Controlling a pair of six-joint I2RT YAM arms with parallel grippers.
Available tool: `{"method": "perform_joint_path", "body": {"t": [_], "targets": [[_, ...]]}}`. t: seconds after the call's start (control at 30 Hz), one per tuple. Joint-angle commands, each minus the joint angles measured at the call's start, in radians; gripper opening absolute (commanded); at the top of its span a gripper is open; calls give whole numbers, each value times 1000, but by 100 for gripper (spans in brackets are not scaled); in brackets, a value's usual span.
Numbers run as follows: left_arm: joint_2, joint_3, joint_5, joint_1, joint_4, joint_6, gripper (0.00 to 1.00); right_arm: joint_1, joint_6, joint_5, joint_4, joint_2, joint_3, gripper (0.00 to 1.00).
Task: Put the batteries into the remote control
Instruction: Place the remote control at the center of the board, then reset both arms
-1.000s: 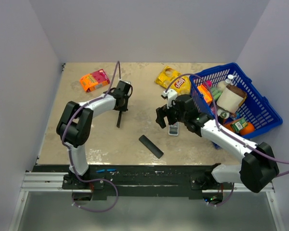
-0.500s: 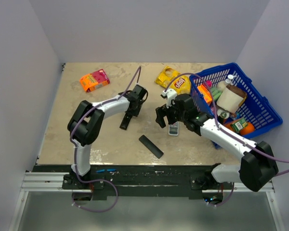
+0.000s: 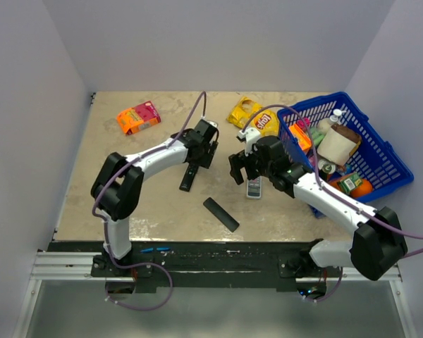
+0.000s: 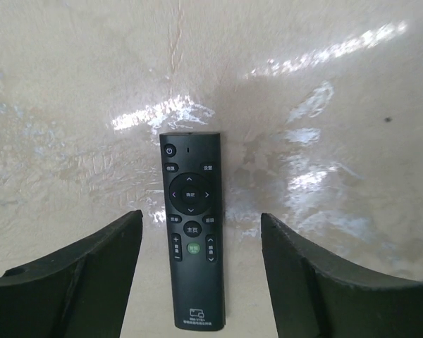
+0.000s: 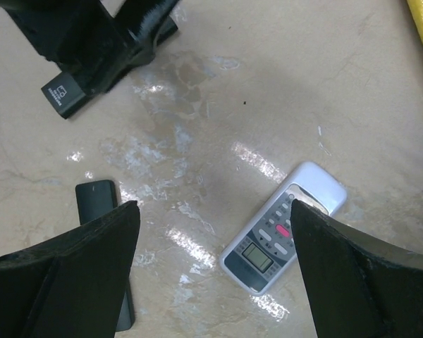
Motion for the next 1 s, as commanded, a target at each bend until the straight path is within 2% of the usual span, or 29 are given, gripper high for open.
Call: {"method": "perform_joint_path", "body": {"t": [0.0,0.17,0.23,0.33,0.4,0.53,0.67,0.97], "targets": [[-159,-53,109,54,68,-74,72,-2,24,49,20,-45,42,90],[-358,-226,262,135,215,-171,73,-2,59,157,31,-86,36,91],[-429,-318,305,194,293,-215,73,-6,102,209,17,-103,50,94],[-575,-407,299,264,363,-254,73,-4,119,320,11,-147,79,98],[-688,-447,261,301,384,-257,74,-6,136,434,35,-184,78,98],[-872,-475,91,329,427,-234,81,-4,167,652,28,-293,113,98],[-1029,-457,-44,330,455,-162,87,-6,118,739,35,-374,147,98],[-1129,-342,-227,332,482,1,98,-6,-23,806,105,-488,220,98]]}}
